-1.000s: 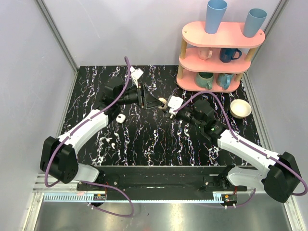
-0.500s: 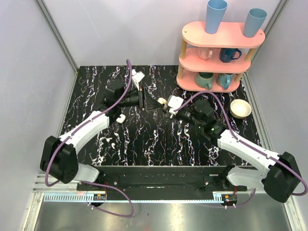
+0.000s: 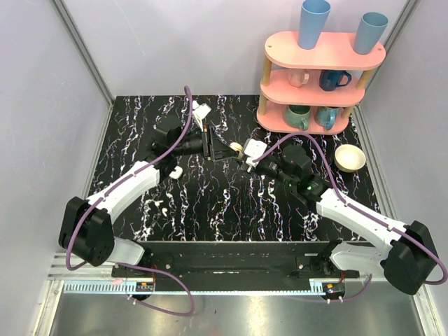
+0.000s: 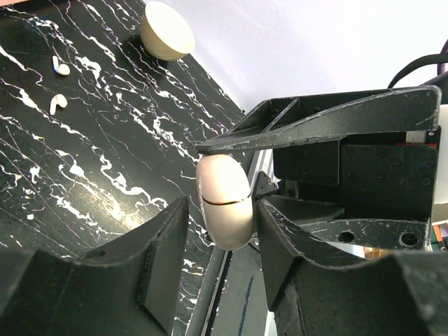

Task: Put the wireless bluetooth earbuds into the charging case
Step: Pass from the right arm to the left

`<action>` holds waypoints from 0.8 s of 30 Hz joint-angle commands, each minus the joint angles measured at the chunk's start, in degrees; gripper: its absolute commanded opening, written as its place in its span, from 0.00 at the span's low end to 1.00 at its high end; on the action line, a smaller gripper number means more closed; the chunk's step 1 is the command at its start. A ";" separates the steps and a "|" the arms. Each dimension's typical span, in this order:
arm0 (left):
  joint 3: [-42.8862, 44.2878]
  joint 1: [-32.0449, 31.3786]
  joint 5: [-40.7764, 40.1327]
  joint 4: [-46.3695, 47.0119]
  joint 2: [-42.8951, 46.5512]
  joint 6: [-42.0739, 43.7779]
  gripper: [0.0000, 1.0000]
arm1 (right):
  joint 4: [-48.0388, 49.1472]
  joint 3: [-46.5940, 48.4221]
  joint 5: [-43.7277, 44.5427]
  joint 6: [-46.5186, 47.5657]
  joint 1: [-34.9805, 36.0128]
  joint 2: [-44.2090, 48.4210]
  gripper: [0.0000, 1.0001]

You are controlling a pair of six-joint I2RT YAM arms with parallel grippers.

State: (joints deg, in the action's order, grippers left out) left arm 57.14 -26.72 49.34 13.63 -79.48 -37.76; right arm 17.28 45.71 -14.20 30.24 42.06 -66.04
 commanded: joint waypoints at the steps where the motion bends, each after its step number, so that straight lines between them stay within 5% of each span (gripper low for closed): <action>1: 0.86 -0.26 0.32 2.46 -0.50 0.23 0.47 | 2.59 0.69 0.05 -0.44 0.65 0.48 0.00; 14: 0.60 -0.53 -0.48 4.48 -0.50 -0.39 0.49 | 2.32 0.87 -0.66 -0.79 0.65 0.21 0.00; 24: 1.04 -0.70 -1.35 3.25 -1.02 -0.04 0.36 | 2.06 0.78 -0.83 -0.53 0.65 0.30 0.00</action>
State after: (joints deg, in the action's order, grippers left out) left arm 57.14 -26.98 48.90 14.02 -79.96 -38.00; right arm 17.12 45.71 -14.22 30.15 42.09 -66.06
